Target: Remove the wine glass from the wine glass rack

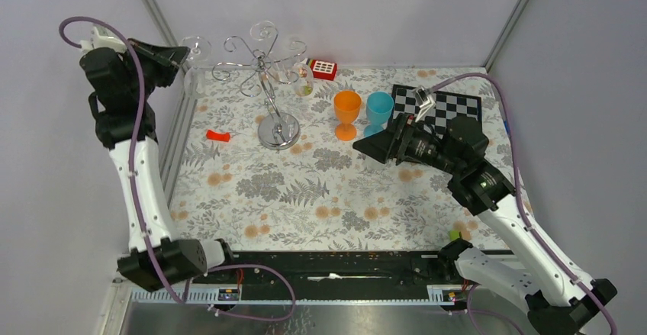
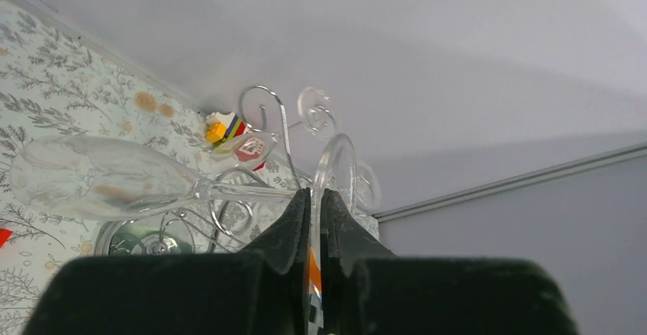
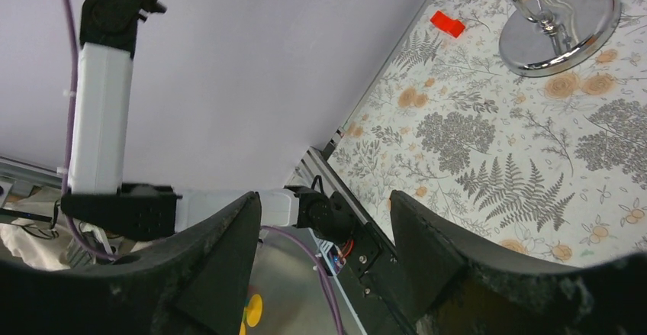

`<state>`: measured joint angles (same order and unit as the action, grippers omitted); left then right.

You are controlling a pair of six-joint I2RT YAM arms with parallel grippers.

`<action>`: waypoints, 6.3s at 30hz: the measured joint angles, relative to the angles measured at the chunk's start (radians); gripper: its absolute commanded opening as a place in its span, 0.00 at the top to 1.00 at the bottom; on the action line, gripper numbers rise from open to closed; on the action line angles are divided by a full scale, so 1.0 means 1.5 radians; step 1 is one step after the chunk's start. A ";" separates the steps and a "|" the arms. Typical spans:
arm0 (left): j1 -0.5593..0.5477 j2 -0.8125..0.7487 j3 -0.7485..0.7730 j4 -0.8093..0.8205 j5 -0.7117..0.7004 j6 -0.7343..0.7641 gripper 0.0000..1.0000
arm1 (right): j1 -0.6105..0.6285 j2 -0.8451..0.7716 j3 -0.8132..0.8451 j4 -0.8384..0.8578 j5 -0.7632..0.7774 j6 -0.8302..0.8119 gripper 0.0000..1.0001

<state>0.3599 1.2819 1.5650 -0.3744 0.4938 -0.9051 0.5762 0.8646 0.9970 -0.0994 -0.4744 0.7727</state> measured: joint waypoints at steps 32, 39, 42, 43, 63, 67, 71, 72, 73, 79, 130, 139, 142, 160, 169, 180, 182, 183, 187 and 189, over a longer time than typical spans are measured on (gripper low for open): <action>-0.349 -0.309 -0.351 0.034 0.086 -0.153 1.00 | 0.090 0.103 -0.050 0.251 0.034 -0.078 0.29; -0.357 -0.323 -0.385 0.186 0.142 -0.283 1.00 | 0.091 0.096 -0.084 0.311 0.011 -0.146 0.28; -0.368 -0.322 -0.393 0.222 0.151 -0.321 1.00 | 0.091 0.099 -0.085 0.341 -0.002 -0.175 0.28; -0.372 -0.321 -0.393 0.230 0.153 -0.328 1.00 | 0.091 0.101 -0.083 0.348 -0.007 -0.189 0.28; -0.467 -0.283 -0.393 0.275 0.204 -0.346 1.00 | 0.092 0.225 0.051 0.318 -0.279 -0.367 0.35; -0.482 -0.277 -0.393 0.283 0.206 -0.348 1.00 | 0.092 0.254 0.079 0.316 -0.317 -0.370 0.42; -0.493 -0.276 -0.394 0.287 0.207 -0.348 1.00 | 0.092 0.271 0.090 0.337 -0.354 -0.354 0.57; -0.494 -0.276 -0.395 0.288 0.210 -0.350 1.00 | 0.092 0.274 0.090 0.344 -0.360 -0.348 0.60; -0.496 -0.276 -0.395 0.289 0.210 -0.351 1.00 | 0.092 0.276 0.090 0.345 -0.362 -0.345 0.63; -0.504 -0.277 -0.396 0.290 0.219 -0.360 0.99 | 0.092 0.287 0.090 0.365 -0.382 -0.333 0.92; -0.549 -0.310 -0.560 0.477 0.006 -0.574 0.35 | 0.094 0.190 -0.126 0.867 0.357 -0.032 1.00; -0.569 -0.279 -0.560 0.552 0.001 -0.609 0.66 | 0.093 0.190 -0.141 0.934 0.377 0.007 1.00; -0.578 -0.263 -0.560 0.580 -0.001 -0.621 0.68 | 0.091 0.190 -0.152 0.955 0.388 0.017 1.00; -0.602 -0.235 -0.579 0.701 -0.032 -0.681 0.92 | 0.090 0.219 -0.195 1.065 0.398 0.041 1.00; -0.602 -0.226 -0.579 0.746 -0.037 -0.687 1.00 | 0.090 0.219 -0.206 1.080 0.403 0.058 0.77; -0.603 -0.214 -0.577 0.783 -0.041 -0.679 1.00 | 0.093 0.219 -0.222 1.040 0.366 0.061 0.40; -0.603 -0.212 -0.577 0.790 -0.042 -0.676 1.00 | 0.093 0.217 -0.224 1.036 0.361 0.062 0.36; -0.603 -0.211 -0.577 0.793 -0.042 -0.675 1.00 | 0.093 0.215 -0.225 1.034 0.360 0.062 0.35; -0.603 -0.207 -0.576 0.805 -0.048 -0.668 1.00 | 0.093 0.202 -0.239 1.027 0.356 0.062 0.26; -0.603 -0.207 -0.575 0.805 -0.051 -0.657 1.00 | 0.093 0.189 -0.247 1.014 0.355 0.062 0.24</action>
<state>-0.5446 0.9710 0.7029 0.8330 0.4168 -1.8900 0.7155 1.1477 0.6258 1.4223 0.0582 0.8654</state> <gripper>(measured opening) 0.051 0.732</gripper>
